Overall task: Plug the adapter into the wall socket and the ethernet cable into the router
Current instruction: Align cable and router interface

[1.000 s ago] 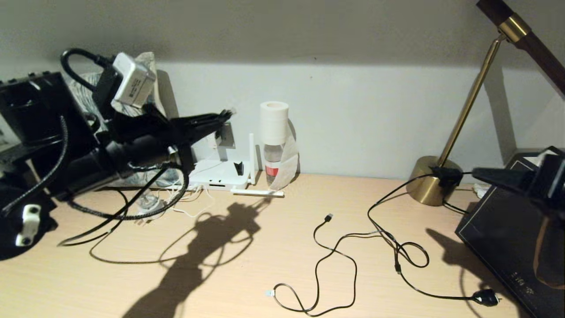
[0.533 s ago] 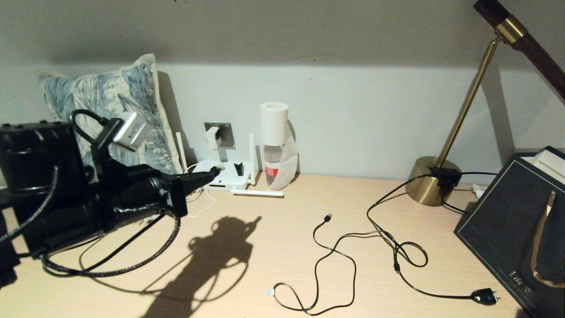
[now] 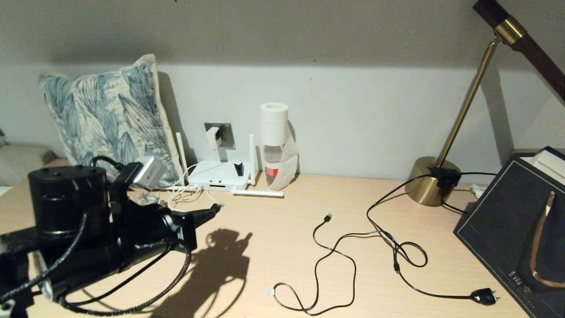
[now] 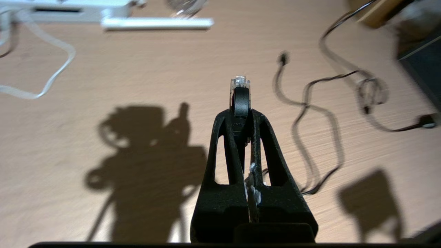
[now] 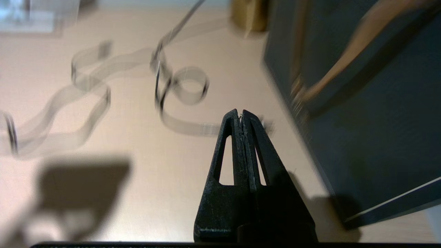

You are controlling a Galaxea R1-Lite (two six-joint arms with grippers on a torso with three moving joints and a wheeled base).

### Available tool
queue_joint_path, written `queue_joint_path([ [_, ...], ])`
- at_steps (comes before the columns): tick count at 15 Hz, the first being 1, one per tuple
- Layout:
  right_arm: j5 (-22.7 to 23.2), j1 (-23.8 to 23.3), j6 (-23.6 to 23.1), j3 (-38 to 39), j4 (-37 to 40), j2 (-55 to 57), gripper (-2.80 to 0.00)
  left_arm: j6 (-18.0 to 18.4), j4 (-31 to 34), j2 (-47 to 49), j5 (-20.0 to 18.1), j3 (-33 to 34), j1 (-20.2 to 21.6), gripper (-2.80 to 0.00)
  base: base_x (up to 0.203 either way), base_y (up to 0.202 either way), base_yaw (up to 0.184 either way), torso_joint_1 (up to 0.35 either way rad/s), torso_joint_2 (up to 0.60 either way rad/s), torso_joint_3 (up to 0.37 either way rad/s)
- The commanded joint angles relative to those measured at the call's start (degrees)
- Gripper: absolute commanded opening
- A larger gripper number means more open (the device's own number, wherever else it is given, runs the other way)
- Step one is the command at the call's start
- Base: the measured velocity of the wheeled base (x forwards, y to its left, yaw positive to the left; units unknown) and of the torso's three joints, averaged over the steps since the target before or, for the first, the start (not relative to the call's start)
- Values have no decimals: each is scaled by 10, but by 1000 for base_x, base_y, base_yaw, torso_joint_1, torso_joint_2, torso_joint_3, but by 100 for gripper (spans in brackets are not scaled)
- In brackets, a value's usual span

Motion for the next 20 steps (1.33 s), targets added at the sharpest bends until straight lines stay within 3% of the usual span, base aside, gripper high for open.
queue_joint_path([
  [1, 8, 9, -41, 59, -4, -100, -280, 6, -16, 23, 32, 29, 4, -280, 0, 0, 0, 0, 0, 0],
  [4, -15, 12, -34, 78, -61, -102, -280, 14, -27, 44, 98, 33, 7, -280, 0, 0, 0, 0, 0, 0],
  [6, -16, 12, -17, 80, -64, -102, -280, 16, -30, 78, 112, 31, 35, -280, 0, 0, 0, 0, 0, 0],
  [9, -16, 12, -7, 80, -64, -102, -280, 29, -82, 134, 112, 29, 78, -280, 0, 0, 0, 0, 0, 0],
  [12, -16, 12, -7, 80, -64, -102, -280, 83, -177, 204, 114, 22, 104, -280, 0, 0, 0, 0, 0, 0],
  [20, -16, 12, -7, 80, -64, -102, -280, 86, -256, 349, 113, -60, 126, -280, 0, 0, 0, 0, 0, 0],
])
